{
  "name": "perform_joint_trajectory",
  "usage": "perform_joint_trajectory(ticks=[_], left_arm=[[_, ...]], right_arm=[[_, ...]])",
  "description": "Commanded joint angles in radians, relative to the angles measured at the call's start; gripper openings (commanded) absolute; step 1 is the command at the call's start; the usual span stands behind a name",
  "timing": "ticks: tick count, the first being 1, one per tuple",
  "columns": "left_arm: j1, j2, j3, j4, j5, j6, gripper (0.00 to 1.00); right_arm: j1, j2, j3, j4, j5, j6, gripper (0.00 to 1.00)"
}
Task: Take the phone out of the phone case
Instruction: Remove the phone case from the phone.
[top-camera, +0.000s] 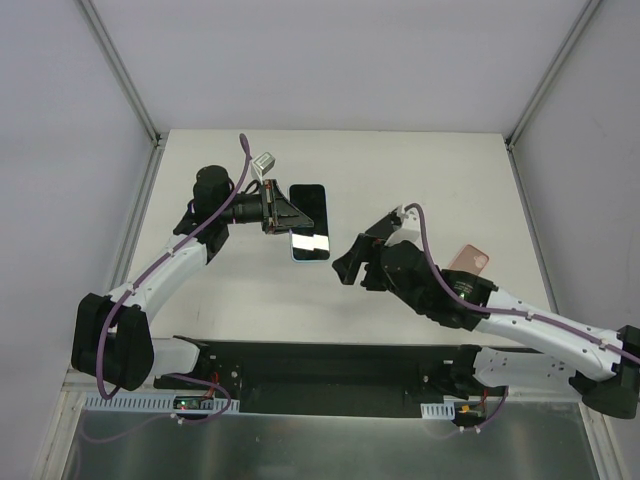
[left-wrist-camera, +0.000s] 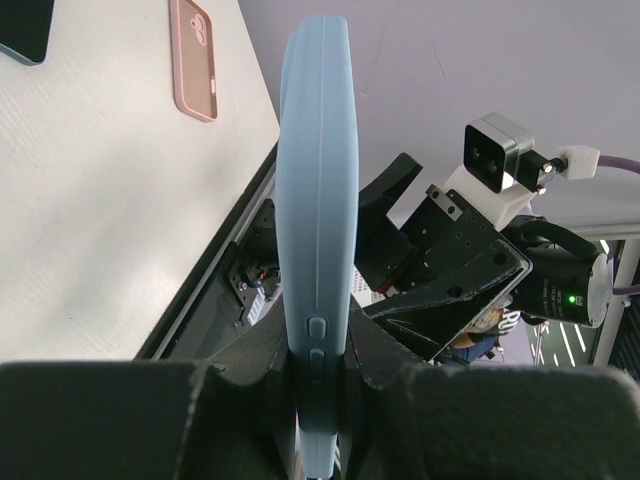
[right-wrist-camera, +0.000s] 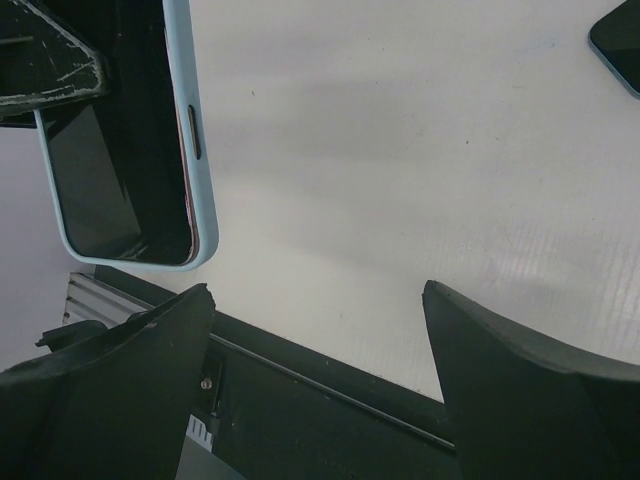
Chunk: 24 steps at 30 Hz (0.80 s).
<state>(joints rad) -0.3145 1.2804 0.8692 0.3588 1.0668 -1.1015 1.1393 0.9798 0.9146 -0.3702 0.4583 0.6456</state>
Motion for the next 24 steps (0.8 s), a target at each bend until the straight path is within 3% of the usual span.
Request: perform_joint_trajectory(ticks=[1, 24], left_arm=[[0.002, -0.018, 0.053, 0.085, 0.033, -0.018, 0.00], [0.008, -0.046, 0.048, 0.097, 0.039, -0.037, 0.00]], right_arm=[[0.005, -0.033, 0.032, 0.048, 0.016, -0.001, 0.88], [-0.010, 0.020, 0.023, 0.070, 0.049, 0.035, 0.88]])
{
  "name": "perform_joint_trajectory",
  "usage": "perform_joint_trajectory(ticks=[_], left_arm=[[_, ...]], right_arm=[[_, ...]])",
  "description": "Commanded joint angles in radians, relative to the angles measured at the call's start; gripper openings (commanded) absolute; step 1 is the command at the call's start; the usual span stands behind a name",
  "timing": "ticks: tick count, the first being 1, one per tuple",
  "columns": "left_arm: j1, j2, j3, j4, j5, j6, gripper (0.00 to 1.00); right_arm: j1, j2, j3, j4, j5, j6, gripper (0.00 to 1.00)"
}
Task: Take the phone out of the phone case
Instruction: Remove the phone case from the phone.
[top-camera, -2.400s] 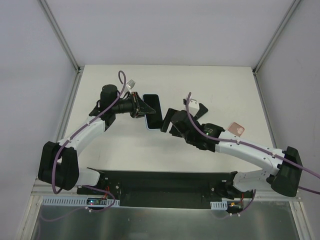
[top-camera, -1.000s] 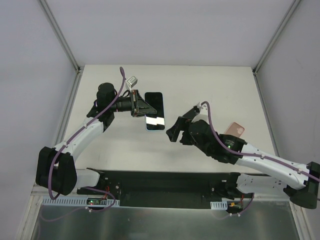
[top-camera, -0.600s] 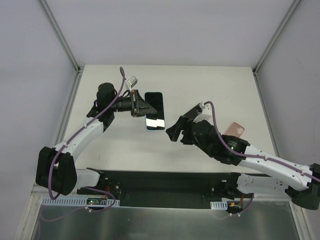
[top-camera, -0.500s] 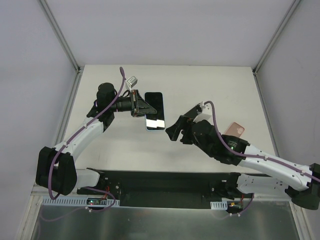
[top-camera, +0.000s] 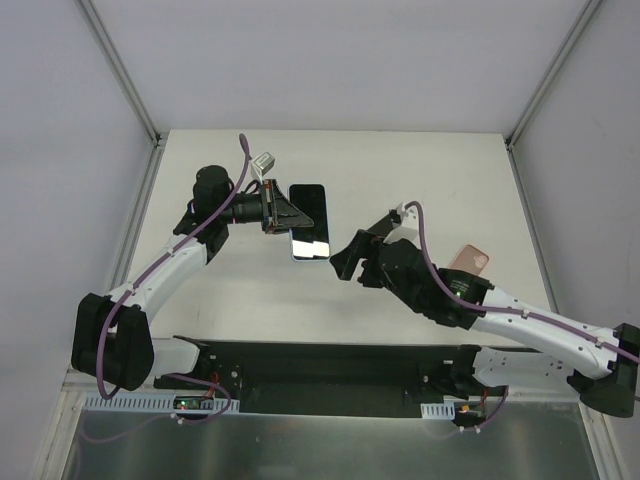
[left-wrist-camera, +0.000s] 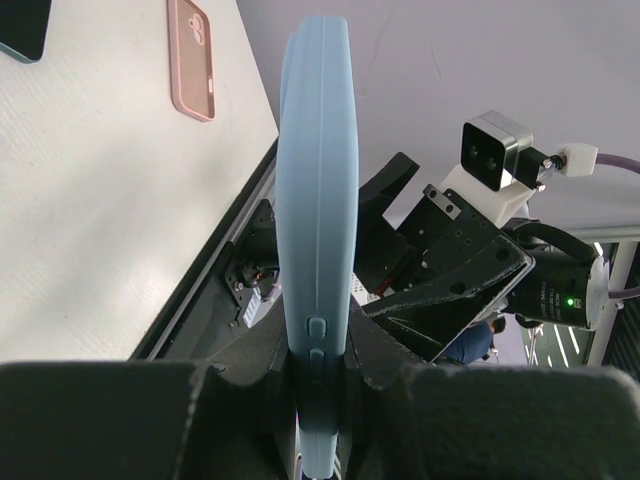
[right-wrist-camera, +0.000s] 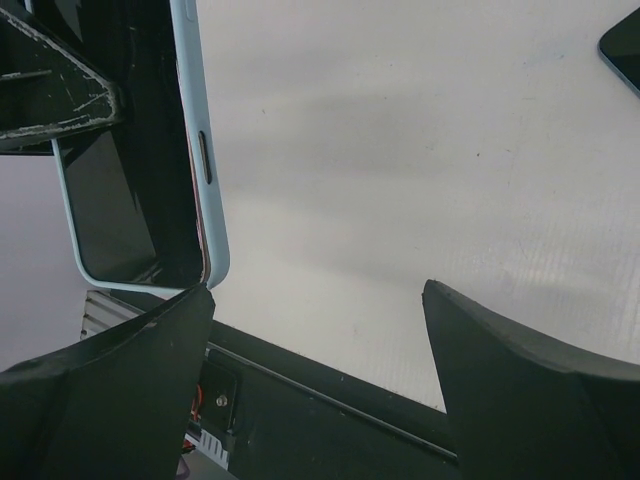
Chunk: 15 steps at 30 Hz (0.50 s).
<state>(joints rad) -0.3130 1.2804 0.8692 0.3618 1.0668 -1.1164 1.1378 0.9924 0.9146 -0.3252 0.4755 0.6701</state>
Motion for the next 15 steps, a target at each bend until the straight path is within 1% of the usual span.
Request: perform_joint_trajectory(ticks=[1, 10, 15], left_arm=[[0.006, -0.046, 0.047, 0.097, 0.041, -0.023, 0.00], [0.006, -0.062, 0.042, 0.109, 0.045, -0.033, 0.00], [0.014, -0.061, 0.031, 0.109, 0.045, -0.033, 0.00]], right_arm=[[-0.009, 0.011, 0.024, 0.025, 0.034, 0.013, 0.88], [-0.035, 0.051, 0.024, 0.051, 0.017, 0.026, 0.88], [-0.036, 0.003, -0.002, 0.055, 0.017, 0.042, 0.88]])
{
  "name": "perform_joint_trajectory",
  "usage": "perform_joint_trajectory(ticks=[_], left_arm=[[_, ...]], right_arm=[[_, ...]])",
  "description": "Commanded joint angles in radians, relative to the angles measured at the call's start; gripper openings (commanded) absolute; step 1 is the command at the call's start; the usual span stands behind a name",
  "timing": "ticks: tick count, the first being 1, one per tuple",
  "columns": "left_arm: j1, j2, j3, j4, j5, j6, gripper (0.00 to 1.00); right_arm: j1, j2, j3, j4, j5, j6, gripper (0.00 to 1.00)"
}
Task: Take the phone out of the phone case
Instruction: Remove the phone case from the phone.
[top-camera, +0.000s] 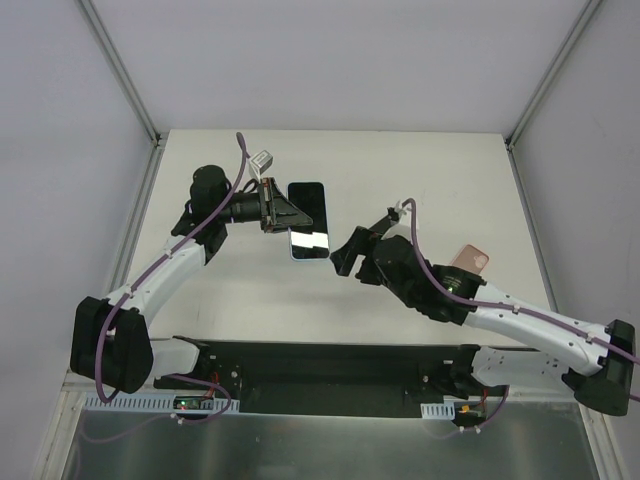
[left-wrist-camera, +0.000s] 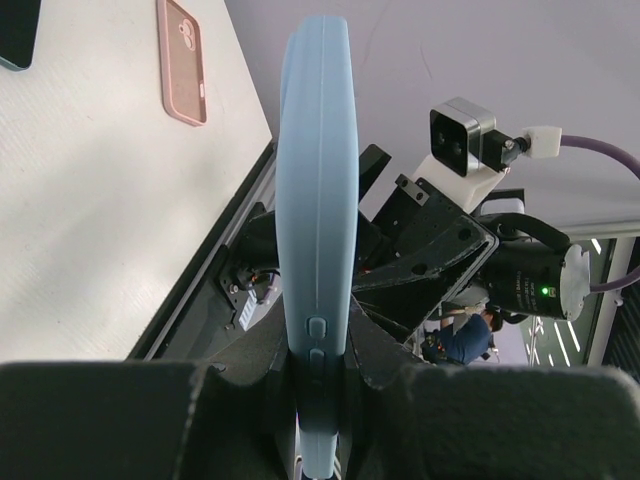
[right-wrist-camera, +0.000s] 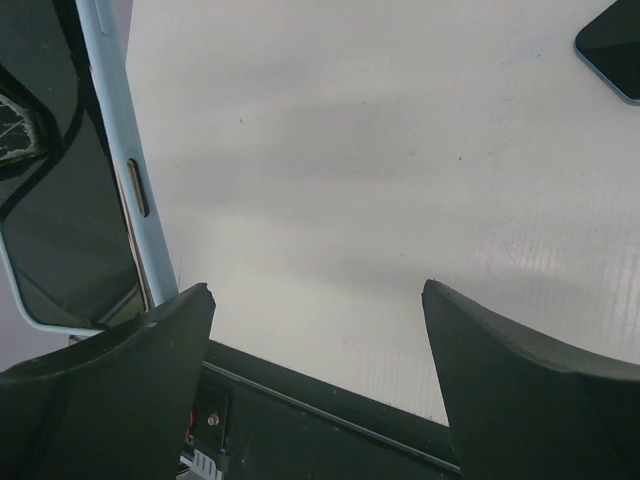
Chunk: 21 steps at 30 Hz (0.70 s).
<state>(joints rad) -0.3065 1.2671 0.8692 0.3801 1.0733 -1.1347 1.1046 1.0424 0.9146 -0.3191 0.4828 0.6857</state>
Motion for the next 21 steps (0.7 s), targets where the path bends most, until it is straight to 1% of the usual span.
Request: perform_joint_trajectory(ticks=[1, 6, 21], left_arm=[[0.009, -0.048, 0.031, 0.091, 0.039, -0.013, 0.00], [0.012, -0.038, 0.028, 0.089, 0.037, -0.007, 0.00], [0.021, -0.021, 0.028, 0.085, 0.043, -0.005, 0.00]], right_arm=[[-0.002, -0.057, -0.008, 0.051, 0.011, 0.029, 0.88], [0.003, -0.107, -0.036, 0.078, -0.001, 0.040, 0.87], [0.017, -0.062, -0.008, 0.083, -0.012, 0.025, 0.87]])
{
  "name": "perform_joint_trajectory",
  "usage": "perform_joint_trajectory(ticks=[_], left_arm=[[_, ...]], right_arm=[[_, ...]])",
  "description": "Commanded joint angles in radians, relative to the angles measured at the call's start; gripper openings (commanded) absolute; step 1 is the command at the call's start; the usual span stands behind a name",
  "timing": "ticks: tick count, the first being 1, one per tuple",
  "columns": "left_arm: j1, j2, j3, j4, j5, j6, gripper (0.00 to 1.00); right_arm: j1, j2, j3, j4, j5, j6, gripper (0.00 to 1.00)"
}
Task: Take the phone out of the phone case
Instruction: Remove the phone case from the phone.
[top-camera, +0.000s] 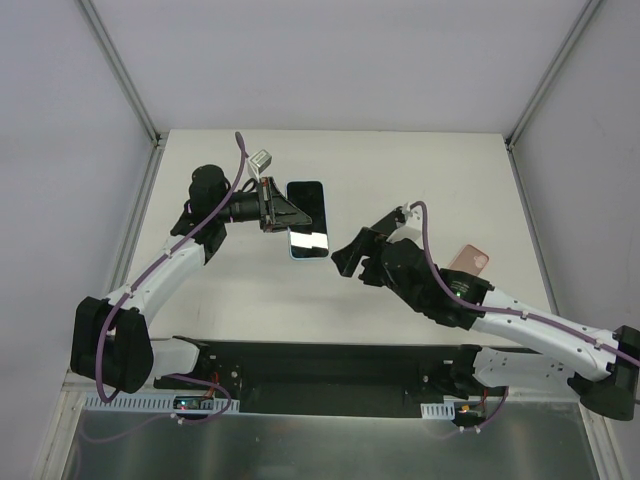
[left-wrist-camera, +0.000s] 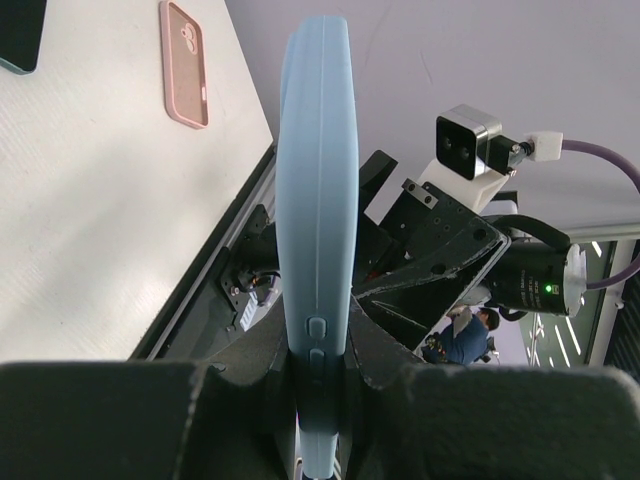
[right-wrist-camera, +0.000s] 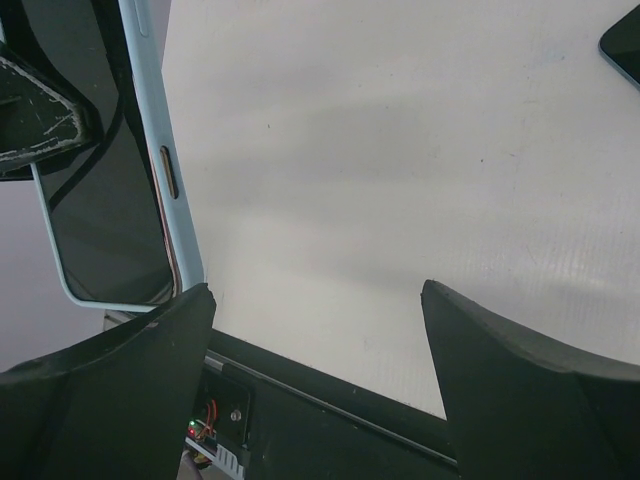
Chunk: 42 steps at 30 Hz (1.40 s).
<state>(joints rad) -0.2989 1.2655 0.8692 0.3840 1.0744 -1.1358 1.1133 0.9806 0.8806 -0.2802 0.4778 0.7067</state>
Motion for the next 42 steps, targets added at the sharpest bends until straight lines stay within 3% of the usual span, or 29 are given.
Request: perform_joint_trajectory(ticks=[1, 42], left_arm=[[0.015, -0.020, 0.028, 0.081, 0.042, -0.002, 0.00], [0.018, -0.023, 0.034, 0.078, 0.055, 0.002, 0.00]], right_arm=[[0.008, -0.002, 0.026, 0.044, -0.008, 0.004, 0.87], [0.011, 0.043, 0.058, 0.042, -0.004, -0.023, 0.87]])
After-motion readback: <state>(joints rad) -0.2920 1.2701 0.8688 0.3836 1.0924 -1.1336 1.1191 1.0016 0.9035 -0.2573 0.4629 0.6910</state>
